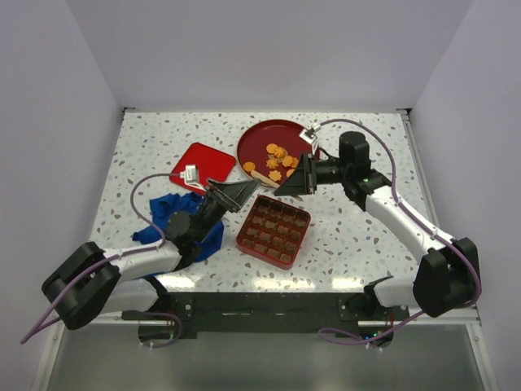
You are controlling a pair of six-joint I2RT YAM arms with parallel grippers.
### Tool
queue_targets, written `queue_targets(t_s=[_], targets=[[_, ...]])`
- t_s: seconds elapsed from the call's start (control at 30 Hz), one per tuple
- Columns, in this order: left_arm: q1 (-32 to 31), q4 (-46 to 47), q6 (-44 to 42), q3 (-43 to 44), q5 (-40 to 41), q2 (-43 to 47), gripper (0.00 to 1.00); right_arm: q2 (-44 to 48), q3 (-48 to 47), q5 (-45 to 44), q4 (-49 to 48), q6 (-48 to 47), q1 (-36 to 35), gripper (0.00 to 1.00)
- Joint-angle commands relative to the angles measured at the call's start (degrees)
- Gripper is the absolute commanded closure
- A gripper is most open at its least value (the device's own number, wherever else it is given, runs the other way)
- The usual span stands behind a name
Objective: Pack the cookies
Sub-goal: Pass from the left arm to the right, then pick up the fake cookies from the plate.
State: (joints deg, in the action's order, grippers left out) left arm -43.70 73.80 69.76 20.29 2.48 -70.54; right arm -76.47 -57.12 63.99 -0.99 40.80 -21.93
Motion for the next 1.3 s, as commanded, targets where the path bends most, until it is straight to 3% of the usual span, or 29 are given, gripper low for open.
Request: queue_targets(t_s=[0.0, 0.17, 0.33, 0.43, 0.77, 0.93, 1.27], targets=[[-0.15, -4.44, -5.49, -1.22, 4.54, 6.9, 0.03, 1.23, -2.29, -0.26, 3.97, -4.31, 0.49, 0.69], [0.02, -19.09, -10.77, -1.4, 8.32, 17.43, 0.01, 1.32, -3.96, -1.23, 7.84, -8.36, 1.98, 0.82], [0.2, -29.4, -15.0, -2.8, 12.89, 27.71, 0.0, 1.32, -5.36, -2.54, 11.45, -11.78, 2.42, 0.87], [0.28, -35.38, -16.14, -3.59, 14.92, 32.38, 0.0, 1.15, -6.68, -3.51, 15.05, -15.04, 2.6, 1.0], [0.29, -42.33, -16.06, -6.58, 16.86, 38.82, 0.0, 0.09, -10.64, -6.33, 22.26, -21.9, 2.86, 1.0], [0.37, -40.33, -15.7, -6.76, 14.75, 36.36, 0.0, -0.09, -10.73, -5.54, 21.91, -21.72, 2.86, 0.75], [0.29, -31.8, -13.95, -6.76, 9.3, 28.8, 0.0, 0.35, -8.62, -3.61, 19.37, -19.53, 2.86, 0.56]])
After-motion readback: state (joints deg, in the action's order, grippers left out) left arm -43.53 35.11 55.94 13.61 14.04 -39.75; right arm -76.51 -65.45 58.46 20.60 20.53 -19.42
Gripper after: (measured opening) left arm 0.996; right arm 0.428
